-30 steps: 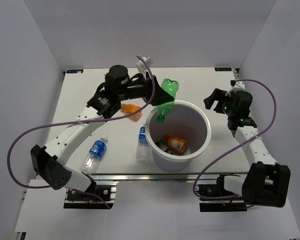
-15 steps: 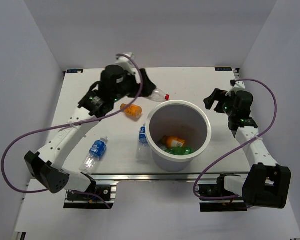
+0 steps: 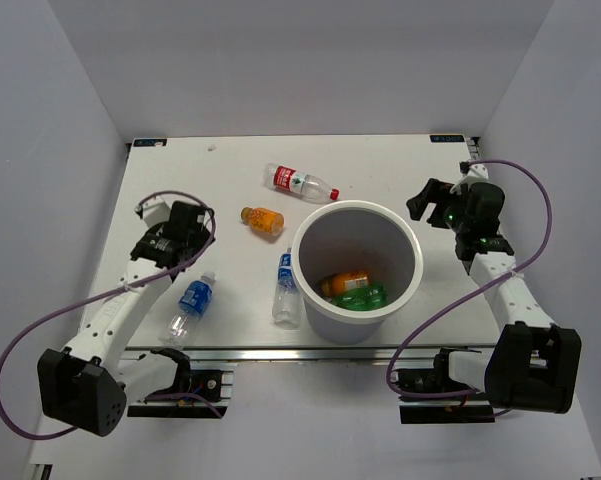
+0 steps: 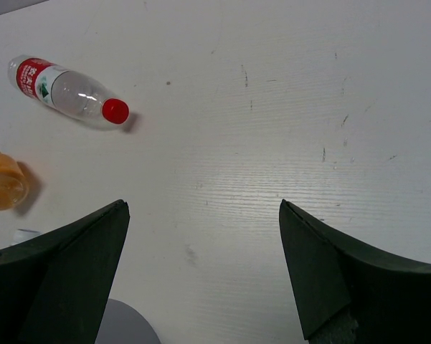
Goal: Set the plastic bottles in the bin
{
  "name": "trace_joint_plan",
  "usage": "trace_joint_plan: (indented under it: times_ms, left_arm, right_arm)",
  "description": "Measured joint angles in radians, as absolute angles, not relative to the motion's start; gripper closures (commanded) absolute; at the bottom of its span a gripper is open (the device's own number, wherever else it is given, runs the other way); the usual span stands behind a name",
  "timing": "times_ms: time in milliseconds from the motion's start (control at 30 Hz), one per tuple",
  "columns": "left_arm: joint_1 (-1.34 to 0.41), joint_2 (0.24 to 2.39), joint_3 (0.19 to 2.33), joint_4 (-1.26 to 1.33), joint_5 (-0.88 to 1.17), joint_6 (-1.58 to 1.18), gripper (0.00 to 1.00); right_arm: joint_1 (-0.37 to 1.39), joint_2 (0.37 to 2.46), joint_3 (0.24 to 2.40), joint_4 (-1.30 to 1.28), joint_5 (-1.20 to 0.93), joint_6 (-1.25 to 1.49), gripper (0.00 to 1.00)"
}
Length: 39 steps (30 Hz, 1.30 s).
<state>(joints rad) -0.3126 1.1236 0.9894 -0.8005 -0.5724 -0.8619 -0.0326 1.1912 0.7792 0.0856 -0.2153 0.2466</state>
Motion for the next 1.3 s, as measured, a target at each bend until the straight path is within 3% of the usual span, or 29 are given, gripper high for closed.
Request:
trace_joint_plan:
  times_ms: [200,600,700,833,1000,1300]
  left_arm:
    - [-0.307,1.103,0.766,-0.819,-0.574,-0.883,0.02]
    - [-0.307,1.218,0.624,-0.632,-0.381,-0.842,0.02]
    - [-0.307,1.240,0.594,-0.605,-0.326,-0.836,0.11]
    - [-0.307,1.243,0.579,-0.567,-0.262,-0.829,0.53]
    - [-0.307,1.237,0.606,-0.559,-0.208,-0.818,0.74]
    - [-0.307,1.145,0.939,-0.549,-0.258,-0.803,0.84]
  right_arm:
    - [-0.033,1.222,0.779,0.086,-0.223,0.252,0.11]
    - [-0.033,1.243,0.779,0.086,-0.263,0.255,0.11]
    - [-0.033,1.251,0.779,0.086,-0.265,0.256,0.11]
    - [-0.033,1.252,0.779,0.086,-0.265,0.258,0.11]
    - [-0.033,1.252,0.779,0.086,-0.265,0.258,0.11]
    - [-0.033,1.252,0.779,0.086,-0.265,0.260,0.11]
